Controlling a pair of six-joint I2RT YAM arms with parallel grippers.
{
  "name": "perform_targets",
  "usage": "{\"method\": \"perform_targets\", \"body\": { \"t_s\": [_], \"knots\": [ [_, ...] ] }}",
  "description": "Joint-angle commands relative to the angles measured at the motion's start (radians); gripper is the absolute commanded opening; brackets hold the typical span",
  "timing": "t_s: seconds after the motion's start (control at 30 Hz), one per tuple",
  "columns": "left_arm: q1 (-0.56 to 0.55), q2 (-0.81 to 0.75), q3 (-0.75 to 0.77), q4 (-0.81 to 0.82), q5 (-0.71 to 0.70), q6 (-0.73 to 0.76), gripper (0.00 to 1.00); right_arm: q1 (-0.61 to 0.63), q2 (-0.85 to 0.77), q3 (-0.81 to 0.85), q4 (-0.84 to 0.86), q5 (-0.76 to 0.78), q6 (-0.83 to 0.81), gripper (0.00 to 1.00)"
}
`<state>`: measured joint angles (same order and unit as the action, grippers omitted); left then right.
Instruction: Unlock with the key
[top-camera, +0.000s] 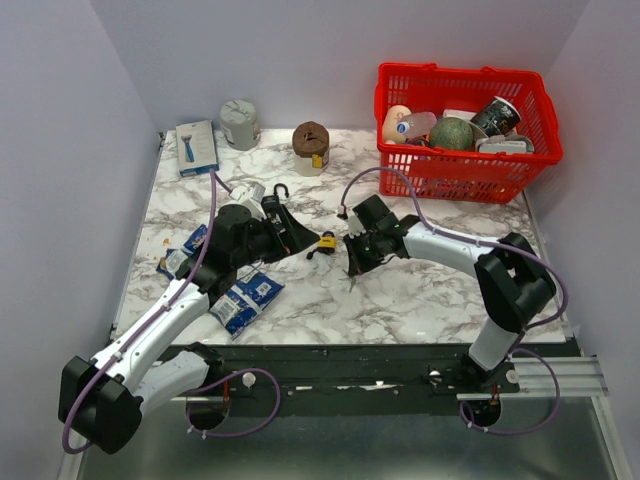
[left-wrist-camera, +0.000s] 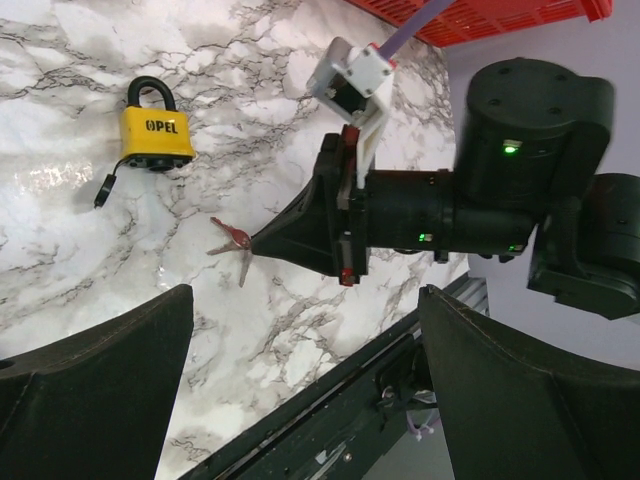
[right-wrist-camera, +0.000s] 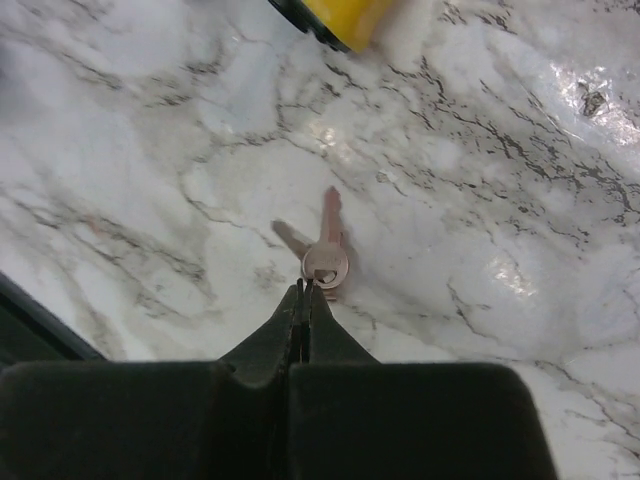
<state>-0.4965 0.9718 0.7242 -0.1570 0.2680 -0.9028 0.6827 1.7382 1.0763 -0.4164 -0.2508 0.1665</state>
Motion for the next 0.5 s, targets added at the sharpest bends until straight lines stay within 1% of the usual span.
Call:
{"method": "perform_targets", "body": {
  "t_s": [0.0,0.13,0.17,0.23,0.27,0.3,0.37,0.47],
  "knots": [
    [0.006,0.018,0.047,0.057,0.068,0.044,0.99,0.006,-0.103,0.068,-0.005,-0.106,0.108,0.01],
    [0.006,0.03,0.034,0.138,0.134,0.044,0.99,0.006,-0.169,0.125,-0.013,-0.182,0.171,0.01],
    [0.006,0.031,0.029,0.201,0.175,0.036,0.99,0.005,-0.181,0.134,-0.015,-0.195,0.194,0.01],
    [0.006,0.03,0.014,0.272,0.22,0.012,0.99,0.005,-0.218,0.152,-0.019,-0.231,0.217,0.01],
    [0.006,0.03,0.009,0.343,0.249,0.001,0.99,0.003,-0.227,0.174,-0.024,-0.243,0.244,0.01],
    [0.006,0.028,0.004,0.379,0.263,-0.008,0.99,0.003,-0.241,0.188,-0.027,-0.275,0.258,0.01],
    [0.004,0.024,-0.006,0.445,0.273,-0.021,0.99,-0.005,-0.269,0.226,-0.033,-0.309,0.31,0.01],
    [0.004,0.01,-0.019,0.497,0.263,-0.012,0.99,-0.012,-0.296,0.26,-0.033,-0.358,0.373,0.01]
  ]
}}
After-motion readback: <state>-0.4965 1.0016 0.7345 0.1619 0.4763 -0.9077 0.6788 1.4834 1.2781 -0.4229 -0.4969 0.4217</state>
